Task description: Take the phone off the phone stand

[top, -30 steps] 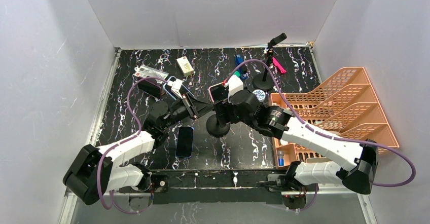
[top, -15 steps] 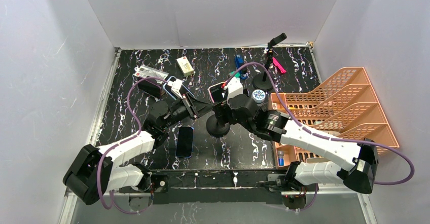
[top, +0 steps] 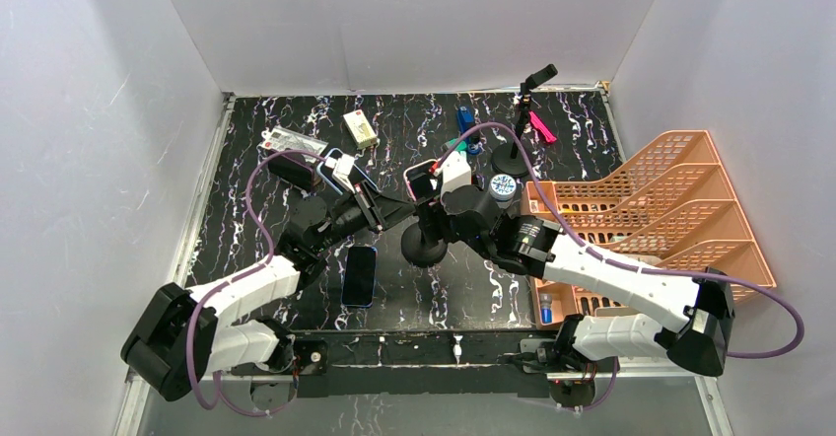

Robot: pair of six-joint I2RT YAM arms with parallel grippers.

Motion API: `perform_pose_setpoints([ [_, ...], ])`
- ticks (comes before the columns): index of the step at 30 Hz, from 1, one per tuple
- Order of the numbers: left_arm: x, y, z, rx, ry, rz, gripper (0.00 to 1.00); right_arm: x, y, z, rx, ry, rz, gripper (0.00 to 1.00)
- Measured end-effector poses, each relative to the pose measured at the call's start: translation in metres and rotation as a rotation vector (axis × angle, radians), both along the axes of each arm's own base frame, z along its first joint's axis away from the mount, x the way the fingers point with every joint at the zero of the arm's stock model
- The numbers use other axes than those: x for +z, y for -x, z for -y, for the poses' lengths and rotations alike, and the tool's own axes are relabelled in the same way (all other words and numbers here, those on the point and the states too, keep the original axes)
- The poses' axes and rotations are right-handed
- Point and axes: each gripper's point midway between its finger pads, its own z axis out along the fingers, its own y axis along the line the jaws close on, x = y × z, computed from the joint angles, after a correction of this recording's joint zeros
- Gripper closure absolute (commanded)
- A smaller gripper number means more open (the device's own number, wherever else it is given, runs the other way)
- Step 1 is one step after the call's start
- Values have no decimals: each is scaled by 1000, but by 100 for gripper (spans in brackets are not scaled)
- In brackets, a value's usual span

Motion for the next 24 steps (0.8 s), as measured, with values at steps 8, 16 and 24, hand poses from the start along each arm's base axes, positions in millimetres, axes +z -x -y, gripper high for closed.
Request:
perform_pose_setpoints([
  [8, -1, 0, 0, -1, -20, 32, 100, -3, 1, 4, -3, -63, -52, 100],
  [16, -1, 3, 1, -21, -27, 47, 100, -3, 5, 6, 35, -127, -95, 100],
  [24, -1, 5, 0, -33, -30, 54, 100, -2, 7, 6, 57, -162, -102, 100],
])
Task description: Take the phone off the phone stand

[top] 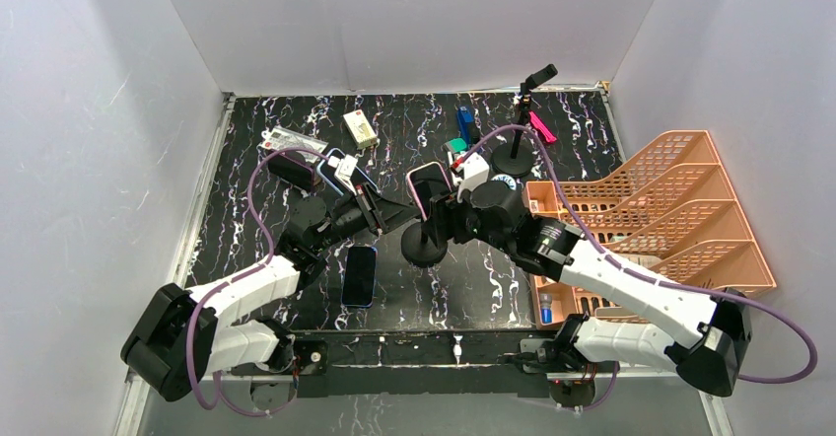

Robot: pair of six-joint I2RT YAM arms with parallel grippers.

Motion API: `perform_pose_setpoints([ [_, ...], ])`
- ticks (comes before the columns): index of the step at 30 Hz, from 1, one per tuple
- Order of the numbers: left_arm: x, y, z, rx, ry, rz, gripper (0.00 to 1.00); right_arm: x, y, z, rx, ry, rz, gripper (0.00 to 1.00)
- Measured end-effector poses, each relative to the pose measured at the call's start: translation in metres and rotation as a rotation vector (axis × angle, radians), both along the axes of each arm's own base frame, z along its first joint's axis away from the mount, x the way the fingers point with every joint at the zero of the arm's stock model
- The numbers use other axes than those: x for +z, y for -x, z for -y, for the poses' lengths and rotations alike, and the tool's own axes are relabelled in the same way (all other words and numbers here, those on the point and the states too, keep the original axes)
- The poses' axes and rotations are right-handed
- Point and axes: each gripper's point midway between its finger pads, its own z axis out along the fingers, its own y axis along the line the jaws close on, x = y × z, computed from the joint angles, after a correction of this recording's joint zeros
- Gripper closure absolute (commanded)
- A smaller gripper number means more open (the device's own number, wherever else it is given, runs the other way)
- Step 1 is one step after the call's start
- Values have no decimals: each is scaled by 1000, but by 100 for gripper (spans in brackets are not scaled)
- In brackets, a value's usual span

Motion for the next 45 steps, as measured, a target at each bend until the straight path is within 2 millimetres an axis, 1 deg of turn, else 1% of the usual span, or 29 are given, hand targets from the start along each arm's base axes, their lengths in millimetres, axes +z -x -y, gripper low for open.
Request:
perform_pose_setpoints([
  [16, -1, 3, 0, -23, 0, 5, 100, 6, 9, -1, 61, -61, -34, 100],
  [21, -3, 1, 0, -21, -2, -1, 100, 13, 23, -11, 138, -108, -58, 100],
  [25, -3, 0, -1, -19, -1, -4, 99, 14, 25, -12, 153, -118, -68, 100],
  [31, -3, 0, -1, -17, 2, -11, 76, 16, 31, -13, 178, -134, -85, 100],
  [36, -3, -1, -3, -7, -4, -19, 60, 16, 37, -13, 203, -135, -103, 100],
  [39, -5, -7, -9, 22, -15, -34, 54, 20, 41, -12, 214, -141, -104, 100],
  [45, -11, -7, -14, 48, -54, -56, 45, 41, 44, -10, 228, -181, -73, 100],
])
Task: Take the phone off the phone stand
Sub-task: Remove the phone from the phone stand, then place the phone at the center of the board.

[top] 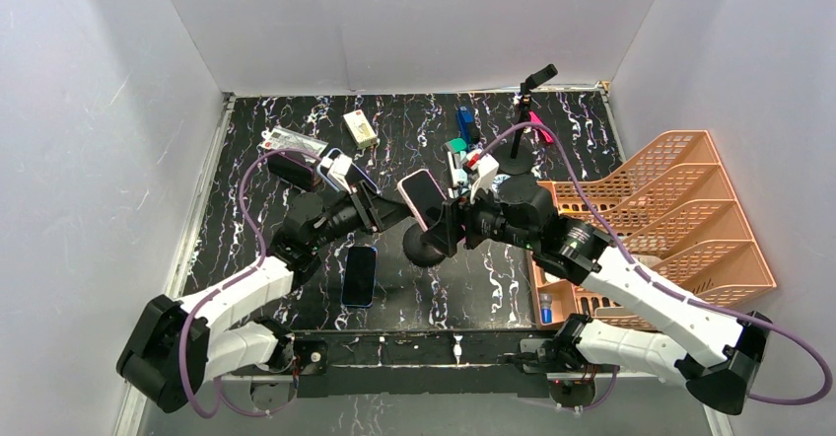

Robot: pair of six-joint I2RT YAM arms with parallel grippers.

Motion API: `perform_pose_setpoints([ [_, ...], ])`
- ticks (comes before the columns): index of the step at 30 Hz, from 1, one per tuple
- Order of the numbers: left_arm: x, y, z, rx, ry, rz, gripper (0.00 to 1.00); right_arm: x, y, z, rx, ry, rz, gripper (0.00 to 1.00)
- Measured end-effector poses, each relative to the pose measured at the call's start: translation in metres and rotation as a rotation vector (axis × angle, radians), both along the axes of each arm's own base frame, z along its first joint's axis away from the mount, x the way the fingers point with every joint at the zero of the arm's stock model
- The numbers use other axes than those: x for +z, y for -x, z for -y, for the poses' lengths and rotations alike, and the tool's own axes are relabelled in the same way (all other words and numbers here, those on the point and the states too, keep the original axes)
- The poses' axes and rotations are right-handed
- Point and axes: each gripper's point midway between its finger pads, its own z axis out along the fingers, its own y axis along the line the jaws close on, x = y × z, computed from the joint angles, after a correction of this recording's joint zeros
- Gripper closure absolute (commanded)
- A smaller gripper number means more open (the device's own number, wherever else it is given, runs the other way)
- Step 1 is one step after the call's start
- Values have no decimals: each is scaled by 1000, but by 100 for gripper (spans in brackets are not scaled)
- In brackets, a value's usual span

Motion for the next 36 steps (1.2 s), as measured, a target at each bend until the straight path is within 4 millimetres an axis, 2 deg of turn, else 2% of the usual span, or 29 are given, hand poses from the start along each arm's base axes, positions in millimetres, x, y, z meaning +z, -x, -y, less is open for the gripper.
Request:
perform_pose_setpoints([
  [4, -3, 1, -6, 25, -39, -12, 27, 13, 2, 2, 5, -23, 20, 100],
  [7, -3, 3, -14, 58, -70, -10, 21, 22, 1, 2, 10, -31, 44, 100],
  [12, 19, 5, -31, 132, -97, 41, 21, 32, 0, 4, 23, -16, 85, 100],
  [19, 84, 4, -56, 265, -46, 197, 21, 47, -10, 2, 27, 0, 174, 100],
  [22, 114, 2, -59, 289, -9, 252, 21, 52, -20, 1, 9, 23, 212, 100],
  [23, 116, 2, -59, 290, -7, 255, 21, 54, -24, -1, 0, 28, 224, 100],
  [27, 149, -3, -55, 290, 38, 299, 22, 62, -40, -7, -39, 29, 267, 100],
  [31, 167, -7, -51, 289, 87, 301, 25, 68, -51, -9, -84, 17, 292, 100],
  [36, 166, -18, -41, 275, 109, 251, 29, 70, -63, -16, -118, 11, 306, 100],
])
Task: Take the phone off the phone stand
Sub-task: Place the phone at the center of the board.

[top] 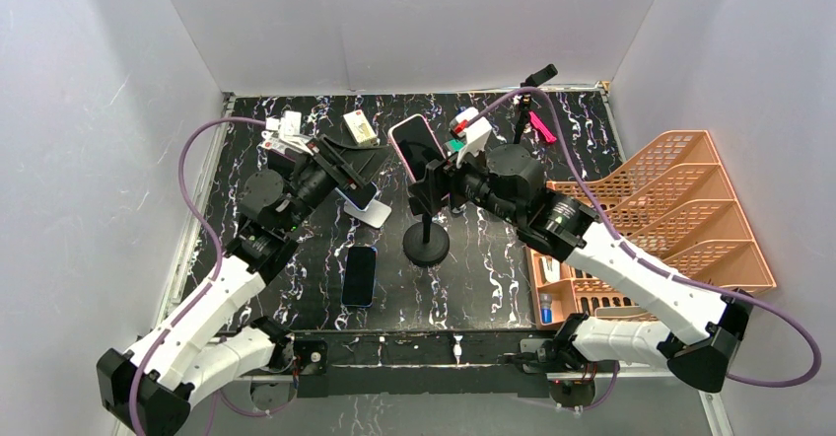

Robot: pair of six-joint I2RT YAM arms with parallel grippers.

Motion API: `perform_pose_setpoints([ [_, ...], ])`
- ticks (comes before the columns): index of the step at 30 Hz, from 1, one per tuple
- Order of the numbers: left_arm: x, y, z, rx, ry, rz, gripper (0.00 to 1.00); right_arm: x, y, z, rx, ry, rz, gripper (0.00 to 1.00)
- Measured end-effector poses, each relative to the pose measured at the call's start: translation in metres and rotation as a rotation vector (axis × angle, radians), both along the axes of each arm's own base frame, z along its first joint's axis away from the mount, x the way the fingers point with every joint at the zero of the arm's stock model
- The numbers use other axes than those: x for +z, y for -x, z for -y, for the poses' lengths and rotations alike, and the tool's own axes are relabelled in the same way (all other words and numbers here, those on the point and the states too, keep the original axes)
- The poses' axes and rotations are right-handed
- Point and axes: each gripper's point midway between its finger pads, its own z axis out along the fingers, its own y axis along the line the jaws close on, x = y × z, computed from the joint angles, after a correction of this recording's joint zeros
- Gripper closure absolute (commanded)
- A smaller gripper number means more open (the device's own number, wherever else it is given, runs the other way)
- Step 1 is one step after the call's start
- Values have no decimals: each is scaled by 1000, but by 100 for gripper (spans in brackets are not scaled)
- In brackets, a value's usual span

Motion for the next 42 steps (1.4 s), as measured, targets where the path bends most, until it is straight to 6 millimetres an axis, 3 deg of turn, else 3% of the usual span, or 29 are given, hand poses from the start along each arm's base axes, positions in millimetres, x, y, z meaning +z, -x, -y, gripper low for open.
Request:
perform_pose_setpoints([
  [8, -13, -14, 15, -33, -15, -55, 40, 4, -12, -11, -37, -21, -3, 100],
  [18, -25, -23, 22, -39, -38, -93, 61, 4, -13, -20, -96, -23, 1, 100],
  [25, -31, -24, 29, -55, -49, -110, 70, 1, -16, -24, -126, -16, 9, 100],
  [34, -32, -21, 34, -69, -52, -112, 97, -1, -17, -28, -140, -11, 15, 100],
  [35, -32, -21, 34, -69, -52, -112, 100, -1, -17, -28, -141, -10, 16, 94],
  [39, -32, -21, 34, -68, -53, -110, 100, -2, -16, -27, -139, -6, 13, 39],
  [41, -32, -20, 33, -65, -53, -109, 100, -1, -15, -27, -136, 0, 6, 22],
  [42, -31, -20, 33, -61, -53, -107, 100, -1, -14, -26, -135, 3, 1, 8],
])
